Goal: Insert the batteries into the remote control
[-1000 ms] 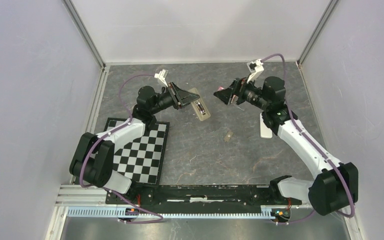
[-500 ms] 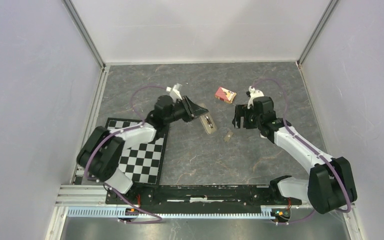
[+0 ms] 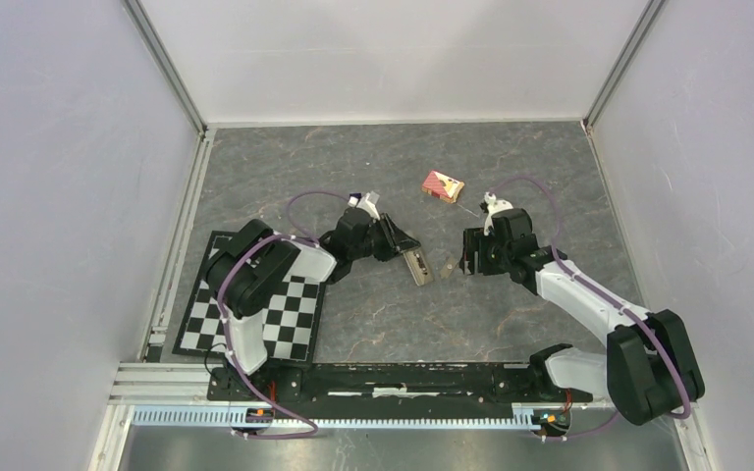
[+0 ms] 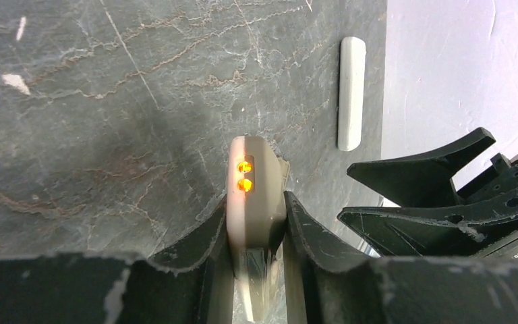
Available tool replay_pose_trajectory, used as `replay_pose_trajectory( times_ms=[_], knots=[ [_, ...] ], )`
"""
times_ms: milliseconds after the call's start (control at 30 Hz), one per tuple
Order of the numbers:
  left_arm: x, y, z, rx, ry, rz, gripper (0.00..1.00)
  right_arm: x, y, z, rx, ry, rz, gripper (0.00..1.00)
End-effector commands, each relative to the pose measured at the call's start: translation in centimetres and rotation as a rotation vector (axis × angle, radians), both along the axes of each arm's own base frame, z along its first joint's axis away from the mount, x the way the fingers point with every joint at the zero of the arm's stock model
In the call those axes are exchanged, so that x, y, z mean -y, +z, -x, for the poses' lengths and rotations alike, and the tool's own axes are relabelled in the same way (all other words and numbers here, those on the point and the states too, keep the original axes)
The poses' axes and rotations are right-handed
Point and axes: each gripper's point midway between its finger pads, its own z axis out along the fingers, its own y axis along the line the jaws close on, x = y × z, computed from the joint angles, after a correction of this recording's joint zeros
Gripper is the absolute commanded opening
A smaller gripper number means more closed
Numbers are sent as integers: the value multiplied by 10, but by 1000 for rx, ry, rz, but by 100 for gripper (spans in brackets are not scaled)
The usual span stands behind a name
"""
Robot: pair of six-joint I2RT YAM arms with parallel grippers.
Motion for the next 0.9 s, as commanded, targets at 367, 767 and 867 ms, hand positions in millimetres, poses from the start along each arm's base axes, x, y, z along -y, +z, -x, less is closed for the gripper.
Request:
replay_pose_trajectory(
  times_ms=[367, 767, 867],
  knots=[
    [-46, -17, 20, -43, 169, -87, 59, -35, 10, -4, 54, 235, 8, 63],
    [-105, -31, 40, -203, 350, -346, 82, -75, 4, -8, 96, 429, 109, 58],
    [-119, -37, 51, -270, 358, -447, 83, -78, -5, -6, 74, 456, 128, 49]
  ],
)
